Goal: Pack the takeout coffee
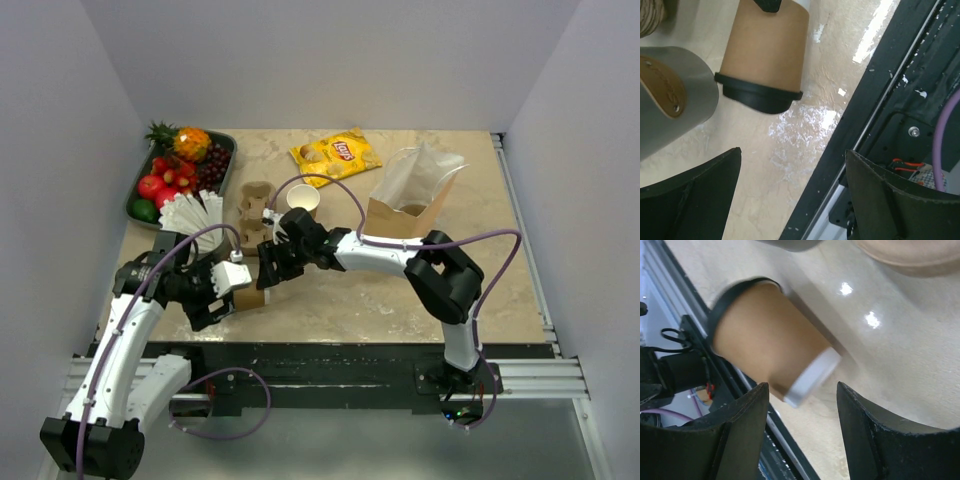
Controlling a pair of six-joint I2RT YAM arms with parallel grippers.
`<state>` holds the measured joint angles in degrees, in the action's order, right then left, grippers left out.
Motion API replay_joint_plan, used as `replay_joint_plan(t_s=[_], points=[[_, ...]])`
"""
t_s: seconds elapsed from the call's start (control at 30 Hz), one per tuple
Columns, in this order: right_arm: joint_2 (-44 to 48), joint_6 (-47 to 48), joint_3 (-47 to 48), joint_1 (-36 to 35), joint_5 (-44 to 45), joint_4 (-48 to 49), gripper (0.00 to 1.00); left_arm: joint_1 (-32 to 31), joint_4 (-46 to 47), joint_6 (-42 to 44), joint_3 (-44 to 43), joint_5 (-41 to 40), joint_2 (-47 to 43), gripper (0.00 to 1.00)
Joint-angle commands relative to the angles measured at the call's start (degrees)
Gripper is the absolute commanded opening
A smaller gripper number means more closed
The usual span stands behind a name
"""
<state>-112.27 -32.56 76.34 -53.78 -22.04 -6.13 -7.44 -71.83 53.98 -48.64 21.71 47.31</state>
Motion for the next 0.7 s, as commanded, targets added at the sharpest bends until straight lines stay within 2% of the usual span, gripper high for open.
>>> replay_joint_plan(t_s=[0.0, 0.17, 0.3, 0.67], points=[[-1.3, -0.5, -0.4, 1.5, 0.2, 0.3, 0.6, 0.4, 7.6, 1.9, 4.2, 2.3, -0.7, 0.89], [-2.4, -0.3, 0.4, 2.3, -0.2, 0.7, 0.61, 0.4, 13.1, -0.3, 7.2, 2.7, 0.3, 0.89], [-1.9, -2.0, -0.8, 3.2, -3.8, 3.8, 0.61, 0.5, 12.9, -1.1, 7.2, 2.7, 2.5, 0.83], [-3.2, -1.7, -2.7, 5.1, -4.1, 3.0, 0.6, 0.4, 15.0, -4.9, 9.3, -1.5, 1.5, 0.84]])
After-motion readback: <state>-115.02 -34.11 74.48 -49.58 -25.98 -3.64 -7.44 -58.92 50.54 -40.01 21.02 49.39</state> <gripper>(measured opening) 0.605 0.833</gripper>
